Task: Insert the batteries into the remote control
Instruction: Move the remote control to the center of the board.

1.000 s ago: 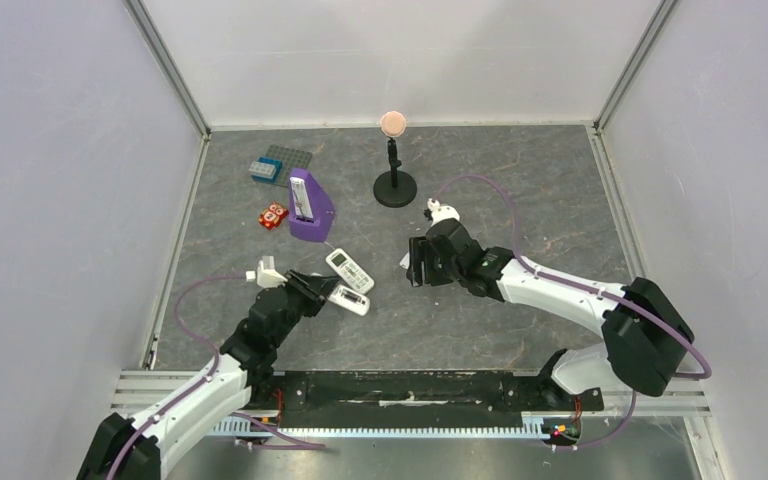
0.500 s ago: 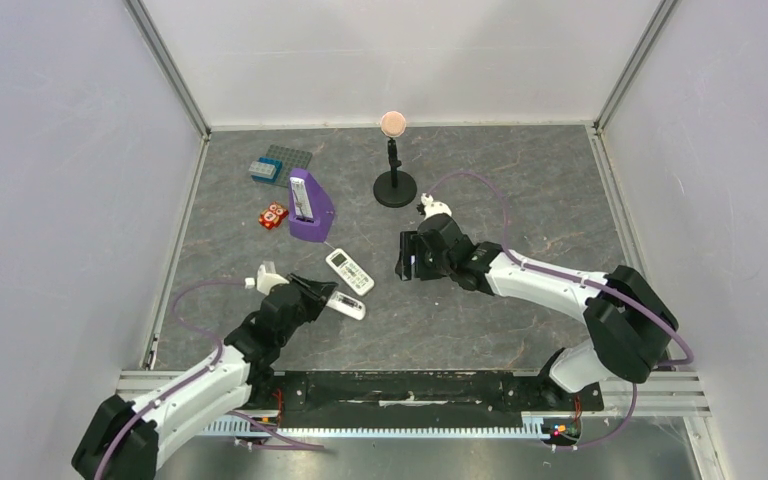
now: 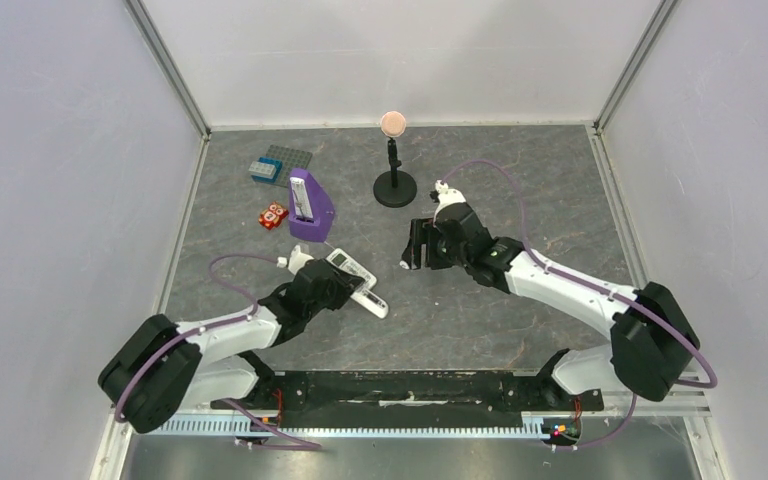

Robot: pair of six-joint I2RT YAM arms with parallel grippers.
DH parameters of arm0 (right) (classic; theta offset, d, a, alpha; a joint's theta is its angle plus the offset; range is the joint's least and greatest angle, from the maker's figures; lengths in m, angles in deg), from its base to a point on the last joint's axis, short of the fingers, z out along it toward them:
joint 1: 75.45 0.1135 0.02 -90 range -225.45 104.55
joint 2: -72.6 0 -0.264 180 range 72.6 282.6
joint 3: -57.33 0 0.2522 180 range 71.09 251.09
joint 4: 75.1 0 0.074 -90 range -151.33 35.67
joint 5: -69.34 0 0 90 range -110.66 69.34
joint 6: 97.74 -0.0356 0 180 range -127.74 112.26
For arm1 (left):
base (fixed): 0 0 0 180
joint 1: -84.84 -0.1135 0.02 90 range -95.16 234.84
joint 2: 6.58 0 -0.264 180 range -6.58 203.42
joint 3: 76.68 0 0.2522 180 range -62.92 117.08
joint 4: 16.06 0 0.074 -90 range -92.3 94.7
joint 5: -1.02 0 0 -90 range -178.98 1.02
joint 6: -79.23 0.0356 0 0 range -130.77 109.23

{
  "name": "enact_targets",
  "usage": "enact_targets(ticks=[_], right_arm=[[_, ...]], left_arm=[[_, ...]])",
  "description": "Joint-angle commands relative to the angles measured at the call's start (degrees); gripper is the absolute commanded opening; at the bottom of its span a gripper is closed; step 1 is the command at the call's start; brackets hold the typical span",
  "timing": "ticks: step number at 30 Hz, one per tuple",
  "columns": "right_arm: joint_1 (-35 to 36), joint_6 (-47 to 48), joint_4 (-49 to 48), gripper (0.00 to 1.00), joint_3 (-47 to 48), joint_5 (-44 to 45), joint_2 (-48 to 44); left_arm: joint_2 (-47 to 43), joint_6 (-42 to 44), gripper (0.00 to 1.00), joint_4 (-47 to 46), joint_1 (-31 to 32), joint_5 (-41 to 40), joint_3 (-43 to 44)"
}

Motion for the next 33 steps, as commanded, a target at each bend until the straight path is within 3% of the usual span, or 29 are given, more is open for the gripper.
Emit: enact_targets(ticks=[1, 8, 19, 24, 27, 33], right_arm=[[-1.4, 1.1, -0.3, 0.71, -0.8, 0.1, -3.4], [-2.5, 1.8, -0.3, 0.71, -1.9, -0.8, -5.2], [-3.7, 1.9, 0.1, 0.72, -3.3, -1.4, -6.4], [-3.8, 2.2, 1.8, 0.72, -2.5, -0.1, -4.8], [-3.7, 1.9, 3.1, 0.72, -1.6, 1.9, -2.9], [-3.6, -0.1, 4.2, 0.71, -0.6, 6.5, 0.2]], left_arm=[[5.2, -1.3, 0.03, -5.6, 1.1, -3.7, 2.0], [10.0, -0.2, 0.03, -12.5, 0.2, -8.0, 2.2], [25.9, 4.3, 0.02, -29.3, -8.1, 0.9, 5.8], [22.4, 4.4, 0.02, -24.7, -5.9, -1.1, 5.1], [19.4, 4.0, 0.07, -19.9, -2.4, -4.1, 4.7], [18.4, -4.0, 0.12, -14.7, 6.7, -12.5, 4.4]])
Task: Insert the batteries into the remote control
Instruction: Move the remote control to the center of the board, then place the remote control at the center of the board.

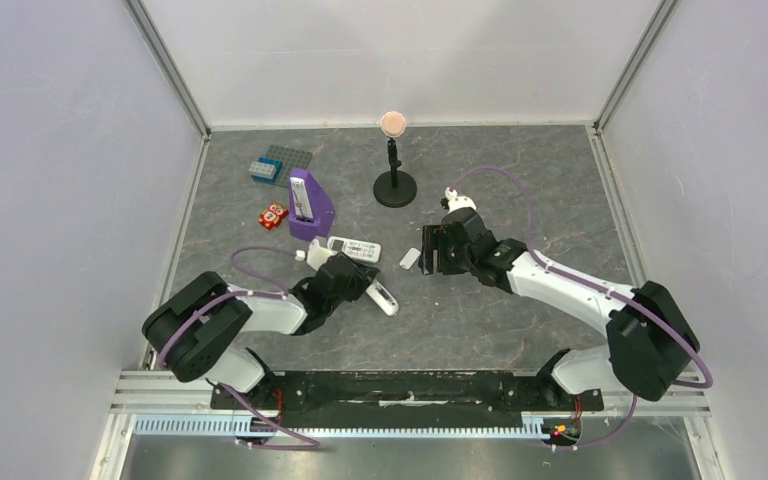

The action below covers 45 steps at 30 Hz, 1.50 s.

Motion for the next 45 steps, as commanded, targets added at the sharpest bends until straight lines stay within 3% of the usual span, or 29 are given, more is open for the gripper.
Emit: enact_targets(ticks=[1, 5, 13, 18, 22, 25, 30, 33, 35, 45], right_arm=[[0.0, -1.2, 0.5, 0.71, 2.4, 4.4, 2.3], [0.2, -2.5, -0.2, 0.72, 3.5, 5.8, 5.5], [2.0, -4.2, -1.5, 0.71, 5.7, 6.5, 10.3], [3.9, -3.7, -1.5, 0.71, 5.1, 6.0, 10.1], [5.6, -3.5, -1.4, 0.71, 5.1, 5.4, 9.9], [7.8, -2.3, -1.2, 0.72, 5.6, 4.2, 9.7], [11.2, -0.8, -3.8, 0.71, 2.0, -0.3, 6.8], [13.2, -0.6, -5.0, 0.67, 0.0, -2.1, 5.1], [14.9, -0.8, -5.1, 0.59, -0.6, -2.2, 4.6], [24.5, -5.5, -5.3, 0.48, -2.6, -1.8, 7.2]], left_arm=[[-1.2, -5.4, 0.12, 4.0, 5.8, -10.0, -0.5], [-2.2, -9.0, 0.14, 8.3, 8.9, -15.9, -1.0], [-4.6, -13.8, 0.47, 12.7, 9.7, -20.3, -3.6], [-5.3, -16.3, 0.57, 16.5, 9.8, -20.2, -3.9], [-6.5, -17.9, 0.66, 24.0, 9.8, -18.6, -2.4], [-7.8, -18.6, 0.7, 34.6, 9.7, -17.7, 0.8], [-10.8, -20.6, 0.73, 45.6, 9.7, -16.7, 2.7], [-14.0, -21.6, 0.73, 47.2, 9.8, -15.9, 0.8], [-16.1, -22.1, 0.73, 47.9, 9.8, -15.3, -0.6], [-28.1, -18.7, 0.69, 54.9, 9.7, -16.9, -3.1]])
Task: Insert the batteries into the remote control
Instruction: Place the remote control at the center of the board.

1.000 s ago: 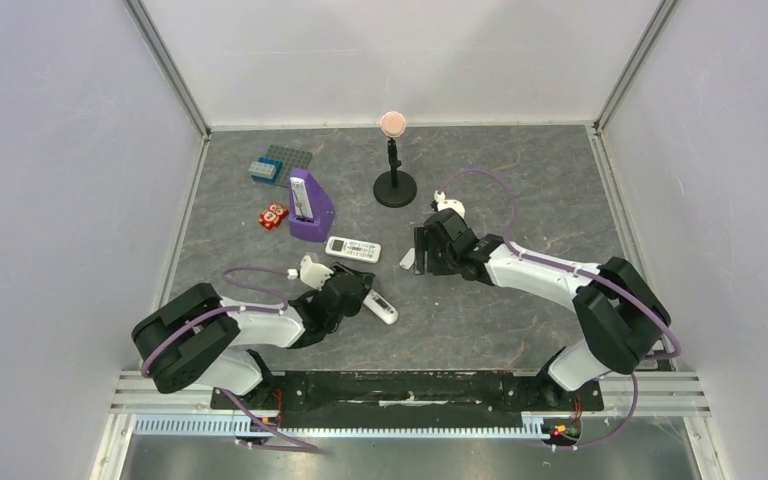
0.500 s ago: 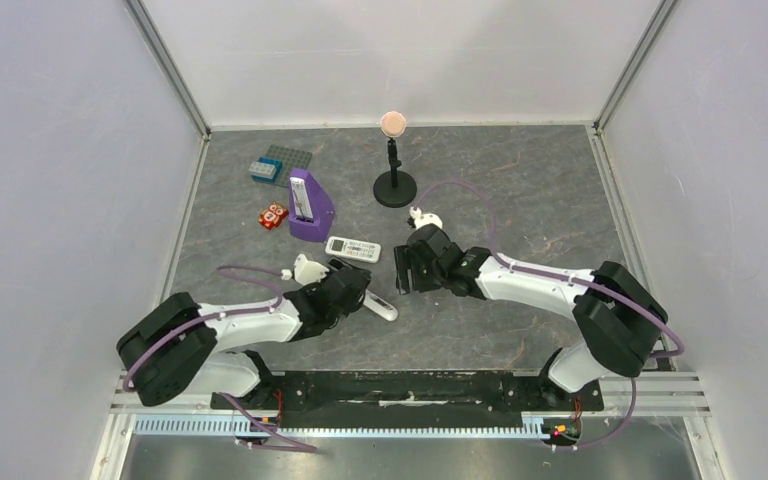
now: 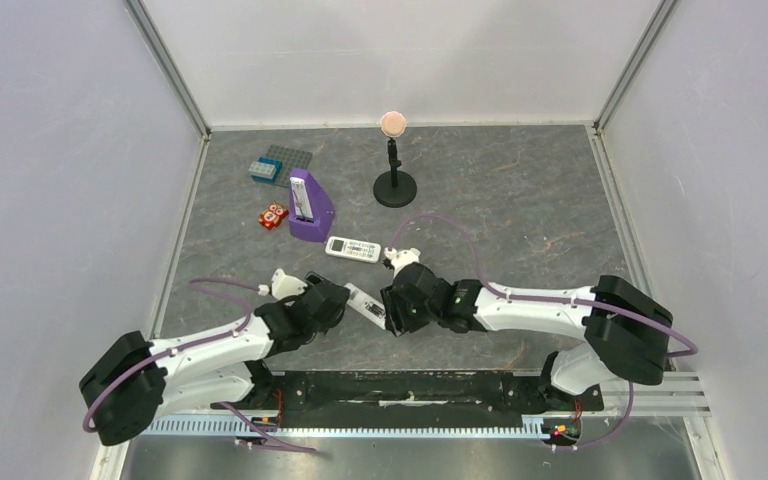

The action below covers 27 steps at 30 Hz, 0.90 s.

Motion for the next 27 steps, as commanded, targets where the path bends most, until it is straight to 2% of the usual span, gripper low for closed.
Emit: enact_targets(ticks=[1, 4, 11, 18, 24, 27], right_arm=[[3.5, -3.0, -1.7, 0.47, -0.2, -0.1, 1.7], [4.5, -4.6, -1.5, 0.44, 0.2, -0.3, 3.8], [4.6, -4.8, -0.3, 0.36, 2.6, 3.5, 9.3], [4.1, -3.3, 3.4, 0.34, 6.7, 12.0, 12.8], [2.3, -2.6, 4.8, 0.33, 8.9, 13.4, 13.8], [2.3, -2.4, 5.8, 0.36, 9.3, 12.6, 11.0]], left_arm=[[-3.4, 4.0, 0.69, 9.2, 0.2, -1.9, -1.8], [-4.3, 12.6, 0.66, 5.3, 0.0, -1.6, -2.1], [-3.5, 21.3, 0.63, 3.4, -0.9, -1.7, -1.8], [-6.1, 30.3, 0.62, 1.4, -5.6, 1.4, 0.5], [-9.0, 36.4, 0.62, 2.4, -9.9, 3.5, 4.0], [-9.2, 39.8, 0.62, 2.6, -12.9, 6.0, 6.2]])
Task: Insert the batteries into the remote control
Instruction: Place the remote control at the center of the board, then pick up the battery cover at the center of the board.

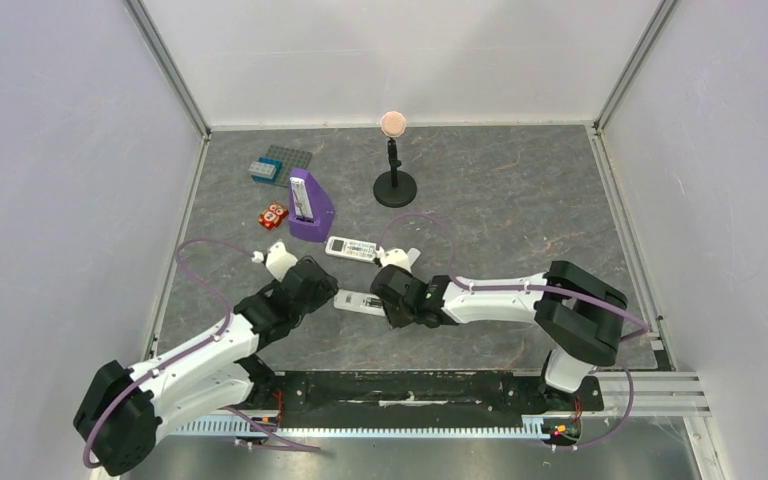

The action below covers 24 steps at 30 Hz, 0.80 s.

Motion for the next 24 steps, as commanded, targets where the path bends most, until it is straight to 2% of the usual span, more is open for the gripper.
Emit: enact_targets(ticks=[1, 5, 8, 11, 18, 21, 24], right_arm=[[-0.6, 0.3, 3.0, 0.39, 1.9, 2.4, -3.5], [-3.6, -2.7, 5.9, 0.58, 3.0, 1.1, -10.9], [-7.9, -4.3, 8.3, 0.66, 6.7, 2.3, -10.6], [-11.8, -6.7, 14.0, 0.67, 15.0, 4.5, -3.9], [-14.7, -18.0, 31.2, 0.72, 38.3, 11.9, 14.6], [-15.5, -22.0, 35.0, 0.71, 41.7, 12.7, 18.7], [-15.5, -26.3, 35.6, 0.7, 38.8, 14.9, 18.1]], left_arm=[[-1.1, 9.1, 0.62, 0.0, -3.7, 2.8, 5.4], [-1.3, 13.7, 0.62, -0.1, -5.8, 4.6, 8.7], [-1.3, 16.6, 0.62, 0.6, -7.3, 5.8, 11.0], [-1.6, 19.5, 0.62, 1.0, -8.7, 6.9, 12.6], [-0.2, 22.2, 0.62, -0.5, -11.5, 11.9, 13.0], [0.2, 22.1, 0.62, -1.6, -12.2, 13.2, 12.2], [-0.1, 21.9, 0.62, -2.2, -13.0, 14.2, 11.4]])
